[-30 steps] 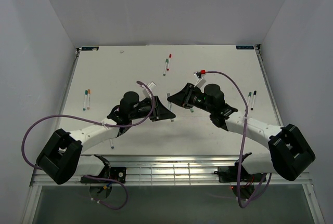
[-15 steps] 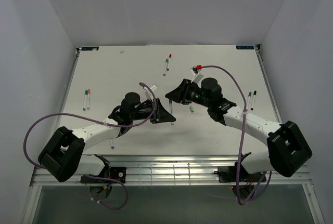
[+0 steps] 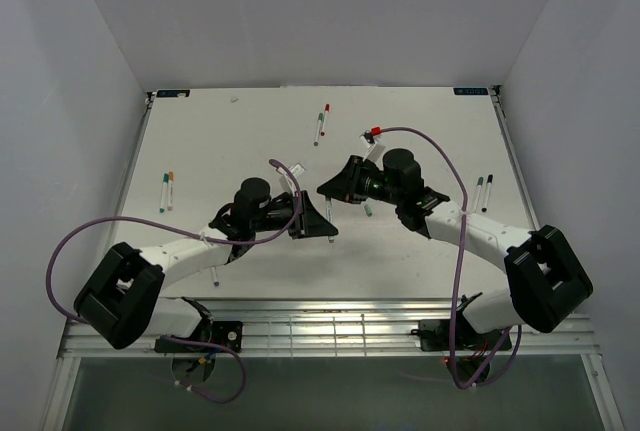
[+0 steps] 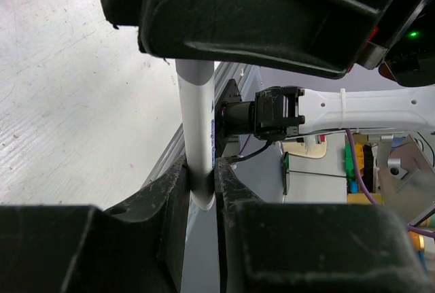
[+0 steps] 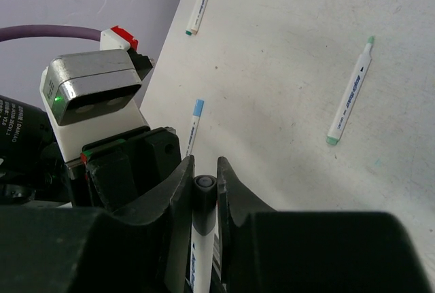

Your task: Open the pen caps

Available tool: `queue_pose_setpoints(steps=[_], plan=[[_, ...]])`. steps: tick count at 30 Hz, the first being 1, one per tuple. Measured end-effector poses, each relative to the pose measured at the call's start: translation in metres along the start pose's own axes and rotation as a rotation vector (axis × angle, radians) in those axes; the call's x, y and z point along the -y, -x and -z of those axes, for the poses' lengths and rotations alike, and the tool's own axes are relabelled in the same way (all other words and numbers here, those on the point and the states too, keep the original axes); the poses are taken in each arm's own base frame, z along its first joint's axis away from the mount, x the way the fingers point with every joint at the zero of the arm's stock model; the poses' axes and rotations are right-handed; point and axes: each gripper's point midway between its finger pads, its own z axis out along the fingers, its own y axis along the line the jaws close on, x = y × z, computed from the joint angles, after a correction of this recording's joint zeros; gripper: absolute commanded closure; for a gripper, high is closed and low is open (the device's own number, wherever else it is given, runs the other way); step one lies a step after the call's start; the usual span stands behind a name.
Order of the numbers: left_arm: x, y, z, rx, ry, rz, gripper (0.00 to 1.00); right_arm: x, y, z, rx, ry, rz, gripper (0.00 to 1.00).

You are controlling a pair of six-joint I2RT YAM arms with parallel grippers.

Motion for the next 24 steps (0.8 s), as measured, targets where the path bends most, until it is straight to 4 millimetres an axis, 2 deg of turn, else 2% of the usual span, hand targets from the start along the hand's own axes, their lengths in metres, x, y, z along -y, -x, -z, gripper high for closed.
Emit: queue_pose_setpoints(steps=[2,7,11,13,18,24], plan=[[0.000,-0.001,0.000,-0.003,0.000,-0.001,1.00,-0.001,-0.001,0.000,-0.005,0.005,-0.003,0.92],[0.000,-0.003,0.002,-0.026,-0.014,-0.005,1.00,-0.002,-0.003,0.001,-0.031,0.025,-0.006,0.92],[0.007,-0.005,0.009,-0.066,-0.067,0.008,1.00,-0.005,-0.003,0.007,-0.062,0.072,-0.018,0.92],[0.015,-0.001,0.012,-0.068,-0.105,0.009,1.00,-0.008,0.004,0.013,-0.055,0.125,-0.026,0.92],[0.038,0.009,0.020,-0.041,-0.187,-0.009,1.00,-0.012,0.021,0.043,-0.006,0.275,-0.087,0.92],[0.050,0.015,0.022,0.002,-0.238,-0.051,1.00,-0.029,0.037,0.052,0.064,0.369,-0.070,0.92]])
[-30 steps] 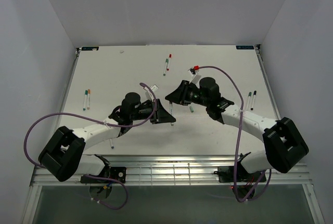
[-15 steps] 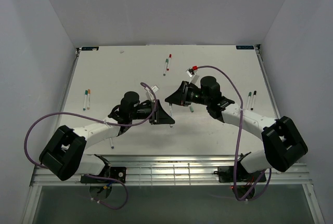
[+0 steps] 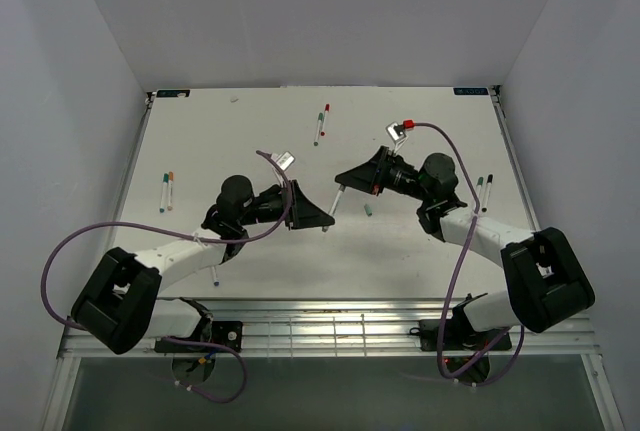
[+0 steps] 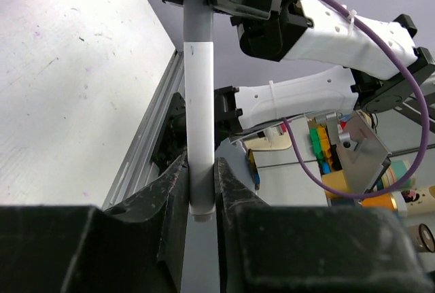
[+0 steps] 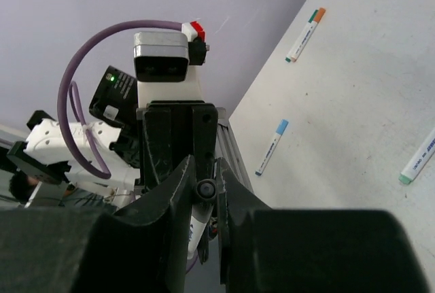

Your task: Open the pen caps

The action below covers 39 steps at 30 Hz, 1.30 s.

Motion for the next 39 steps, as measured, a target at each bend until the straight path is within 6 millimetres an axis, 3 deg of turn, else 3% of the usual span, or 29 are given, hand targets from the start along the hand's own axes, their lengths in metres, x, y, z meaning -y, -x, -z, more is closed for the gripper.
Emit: queue_pose_setpoints(steps=[7,12,13,17,20,24,28,35,39], plan=[[-0.019,0.005,-0.011,0.099,0.095,-0.013,1.00,0.023,0.011,-0.022,0.048,-0.212,-0.105,0.92],[-0.036,0.024,-0.020,0.174,0.284,-0.115,1.00,0.046,0.027,-0.040,0.028,-0.453,-0.093,0.92],[-0.037,0.023,-0.020,0.159,0.321,-0.132,1.00,0.052,0.037,-0.041,0.058,-0.498,-0.080,0.92],[-0.053,-0.019,-0.013,0.025,0.457,-0.175,1.00,0.070,0.096,-0.036,0.201,-0.636,-0.004,0.92],[-0.079,-0.028,0.004,-0.002,0.610,-0.177,1.00,0.082,0.111,-0.026,0.238,-0.720,0.028,0.92],[-0.096,-0.027,0.026,0.019,0.748,-0.181,1.00,0.099,0.101,-0.015,0.173,-0.821,0.058,0.92],[-0.107,-0.018,0.045,0.071,0.866,-0.177,1.00,0.114,0.096,-0.017,0.061,-0.871,0.118,0.92],[-0.145,-0.010,0.077,0.124,1.071,-0.111,1.00,0.159,0.029,0.034,-0.162,-0.998,0.137,0.92],[-0.167,-0.002,0.085,0.125,1.158,-0.078,1.00,0.182,-0.008,0.064,-0.266,-1.050,0.107,0.92]])
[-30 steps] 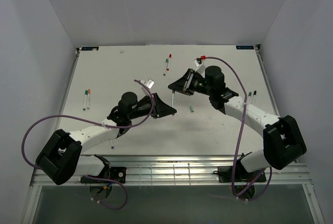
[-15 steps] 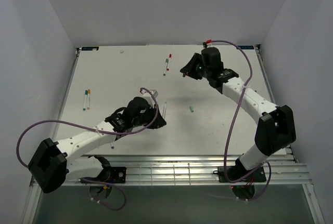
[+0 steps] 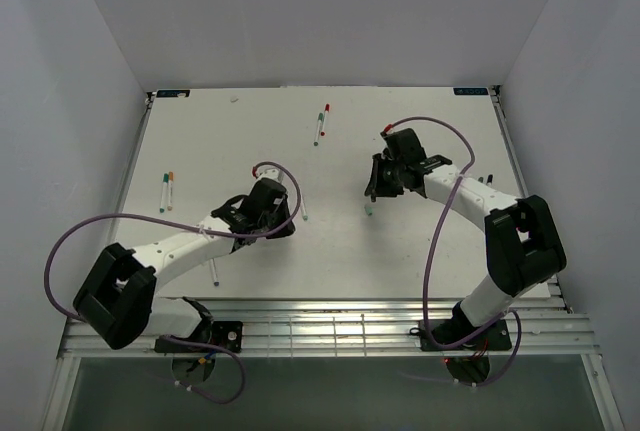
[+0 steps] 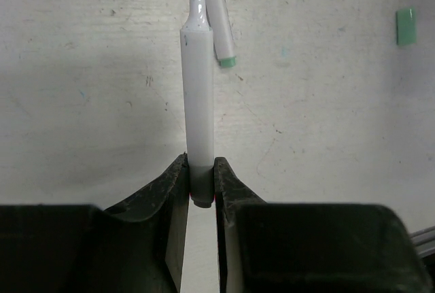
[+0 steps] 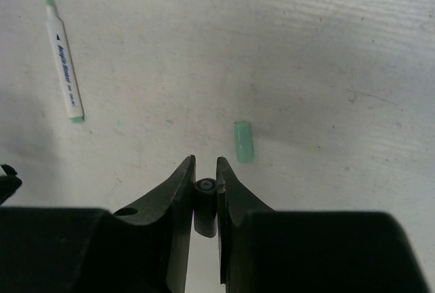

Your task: Open the pen caps

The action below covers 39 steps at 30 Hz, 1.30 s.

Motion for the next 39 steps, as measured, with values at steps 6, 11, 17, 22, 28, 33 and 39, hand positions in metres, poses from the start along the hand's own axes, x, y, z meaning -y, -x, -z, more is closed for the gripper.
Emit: queue_pose_setpoints(steps=[6,11,17,22,28,33,39], plan=[[-0.009,0.016,-0.020,-0.001,0.050,0.025,1.00,0.012,-0.022,-0.005,-0.049,-0.003,0.019,0.92],[-0.020,0.020,-0.036,-0.016,0.084,0.047,1.00,0.011,-0.020,-0.007,-0.040,0.006,0.037,0.92],[-0.030,0.016,-0.048,-0.048,0.116,0.061,1.00,0.017,-0.026,-0.019,-0.066,-0.003,0.050,0.92],[-0.024,0.022,-0.053,-0.046,0.104,0.062,1.00,0.024,-0.033,-0.023,-0.078,-0.014,0.047,0.92],[-0.026,0.018,-0.061,-0.070,0.105,0.063,1.00,0.036,-0.038,-0.025,-0.084,-0.034,0.038,0.92],[-0.024,0.017,-0.065,-0.080,0.096,0.067,1.00,0.044,-0.046,-0.029,-0.100,-0.046,0.036,0.92],[-0.023,0.017,-0.066,-0.077,0.093,0.072,0.99,0.046,-0.050,-0.036,-0.110,-0.042,0.038,0.92]])
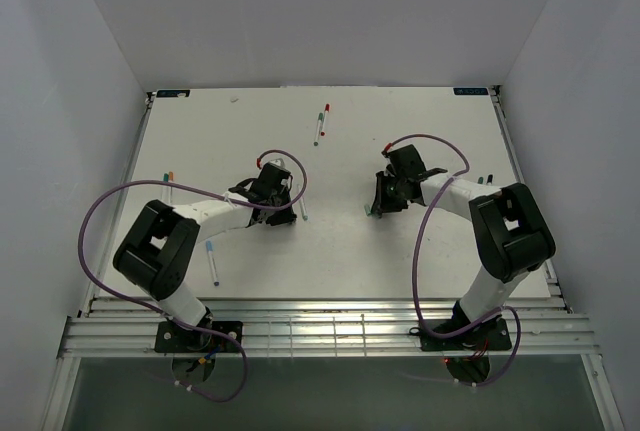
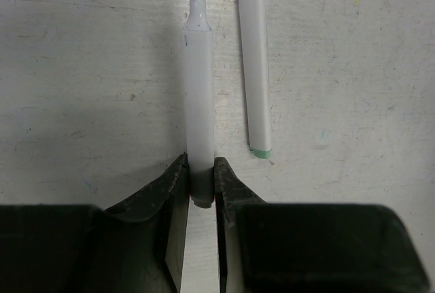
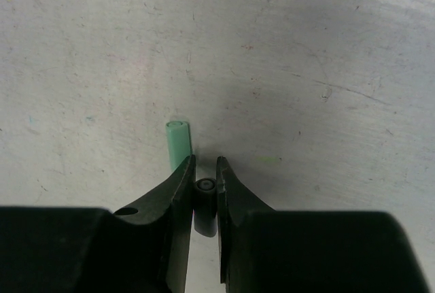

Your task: Open the pen caps

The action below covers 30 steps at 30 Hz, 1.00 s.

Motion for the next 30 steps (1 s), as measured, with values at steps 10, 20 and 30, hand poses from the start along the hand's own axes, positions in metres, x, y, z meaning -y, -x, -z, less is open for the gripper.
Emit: queue_pose_setpoints(steps=[10,20,30], plan=[[0.002,0.001,-0.001,0.005,-0.007,0.001,0.87,-0.004,0.003,-0.003,0.016,0.026,0.004,0.89],[0.002,0.002,-0.002,0.008,-0.009,0.002,0.63,-0.010,0.006,-0.007,0.023,0.061,0.008,0.82],[0.003,0.007,-0.004,0.019,-0.016,0.012,0.58,-0.011,0.007,-0.008,0.026,0.070,0.009,0.77]])
